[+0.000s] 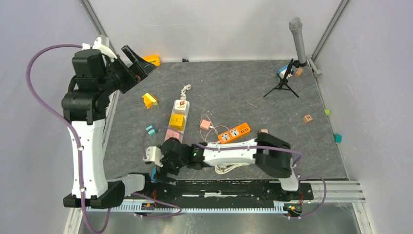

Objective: Insert the plug
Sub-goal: Pick up the plug from the corner of the board.

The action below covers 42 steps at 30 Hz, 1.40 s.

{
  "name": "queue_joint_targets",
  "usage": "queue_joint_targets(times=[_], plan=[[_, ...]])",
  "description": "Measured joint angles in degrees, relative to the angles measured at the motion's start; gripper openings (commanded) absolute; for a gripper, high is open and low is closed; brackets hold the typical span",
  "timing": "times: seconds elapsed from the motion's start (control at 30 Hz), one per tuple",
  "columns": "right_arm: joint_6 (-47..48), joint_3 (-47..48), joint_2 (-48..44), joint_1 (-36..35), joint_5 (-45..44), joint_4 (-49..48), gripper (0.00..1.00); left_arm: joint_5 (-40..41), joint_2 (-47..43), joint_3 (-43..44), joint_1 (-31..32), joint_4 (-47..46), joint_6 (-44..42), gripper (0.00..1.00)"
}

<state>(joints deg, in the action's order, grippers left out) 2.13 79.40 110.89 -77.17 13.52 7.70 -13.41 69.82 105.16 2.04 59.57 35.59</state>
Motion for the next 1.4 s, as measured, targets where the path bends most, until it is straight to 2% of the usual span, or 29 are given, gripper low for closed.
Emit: queue_joint_targets(times=[0.13, 0.33, 0.53, 0.67, 0.77, 0.83, 0.87, 1.0, 1.17, 1.4], plan=[[1.25, 4.42, 6.95, -2.23, -4.39, -2.82, 0.98, -0.31, -0.92, 2.89, -0.07, 1.31, -0.04, 1.00], [2.54, 6.27, 12.17, -3.10, -8.70, -5.42, 0.98, -1.84, -1.33, 2.95, -0.09, 3.28, -0.76, 1.00], [6.36, 9.97, 15.74, -3.04, -9.22, -1.81, 0.98, -3.58, -0.96, 2.95, -0.48, 5.22, -2.27, 1.00], [7.54, 10.27, 15.80, -3.10, -9.55, -1.20, 0.84, -4.11, -0.96, 3.13, -0.48, 6.01, -3.10, 1.00], [8.37, 9.92, 15.80, -3.37, -9.68, -1.92, 0.66, -4.83, -0.85, 3.76, -0.48, 6.69, -3.61, 1.00], [8.98, 9.55, 15.80, -3.67, -9.44, -2.60, 0.50, -5.22, -0.83, 4.15, -0.48, 6.73, -3.74, 1.00], [9.22, 9.46, 15.74, -3.74, -9.90, -2.69, 0.47, -5.44, -0.83, 4.17, -0.52, 6.78, -3.76, 1.00], [9.20, 8.20, 15.43, -3.67, -10.64, -4.87, 0.47, -6.14, -0.85, 4.13, -0.57, 6.80, -3.78, 1.00], [8.07, 1.75, 12.31, -2.89, -11.52, -10.27, 0.44, -6.29, -1.77, 1.25, -0.57, 6.73, -4.37, 1.00], [7.34, -6.34, 1.18, 0.68, -12.68, -4.28, 0.44, -7.67, -3.13, -8.96, -0.57, 6.10, -4.63, 1.00]])
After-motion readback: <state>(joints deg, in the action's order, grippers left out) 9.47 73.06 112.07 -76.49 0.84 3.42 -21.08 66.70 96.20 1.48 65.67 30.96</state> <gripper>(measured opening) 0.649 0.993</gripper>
